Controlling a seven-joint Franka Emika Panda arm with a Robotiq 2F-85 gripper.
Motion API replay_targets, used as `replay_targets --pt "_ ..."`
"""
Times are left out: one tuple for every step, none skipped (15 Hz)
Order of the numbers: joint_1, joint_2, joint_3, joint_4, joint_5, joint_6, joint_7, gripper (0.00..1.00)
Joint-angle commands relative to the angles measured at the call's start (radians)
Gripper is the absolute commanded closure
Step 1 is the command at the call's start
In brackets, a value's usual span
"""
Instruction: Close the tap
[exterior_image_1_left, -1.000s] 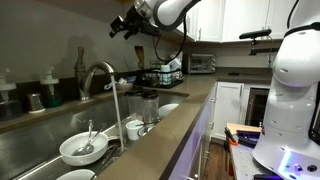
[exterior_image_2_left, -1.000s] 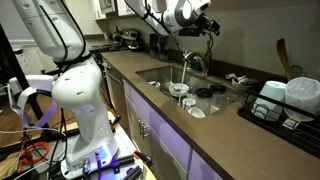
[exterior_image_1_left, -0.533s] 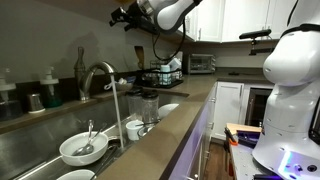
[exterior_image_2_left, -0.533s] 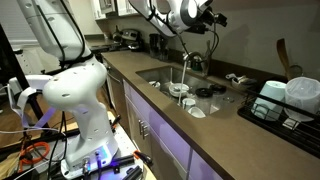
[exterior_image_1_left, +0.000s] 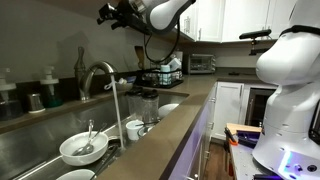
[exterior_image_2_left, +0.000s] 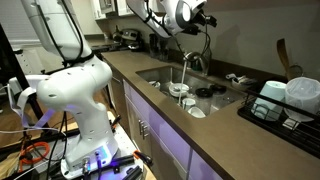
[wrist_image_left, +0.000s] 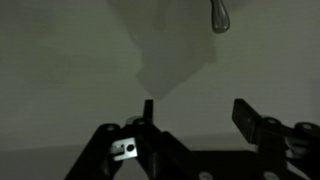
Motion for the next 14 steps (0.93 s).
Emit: replay_targets --pt "-0.133 -0.011 0.162 0.005 0.059 0.043 -0.016 0.47" --pt "-0.165 -0.014 0.204 0.005 0.072 0.05 -0.018 0.55" --pt "-0.206 -0.017 0.253 0.005 0.086 0.057 -0.022 0.61" --pt "-0.242 -0.022 0.299 0.005 0.099 0.06 -0.021 0.67" --pt "-0.286 -0.027 0.351 0.006 0.107 0.066 -0.025 0.74" --pt "-0.324 -0.032 0.396 0.007 0.115 0.069 -0.022 0.8" --pt "-0.374 -0.038 0.453 0.009 0.121 0.071 -0.025 0.87" --pt "-0.417 -0.046 0.502 0.014 0.124 0.071 -0.022 0.93" --pt "-0.471 -0.055 0.56 0.02 0.125 0.071 -0.018 0.95" --pt "-0.517 -0.065 0.61 0.028 0.124 0.07 -0.011 0.96" --pt "-0.573 -0.077 0.669 0.04 0.124 0.07 -0.005 0.98" --pt "-0.626 -0.091 0.722 0.051 0.121 0.073 0.003 1.0" --pt "-0.686 -0.108 0.782 0.068 0.12 0.075 0.011 0.98" --pt "-0.739 -0.121 0.834 0.085 0.117 0.076 0.017 0.97"
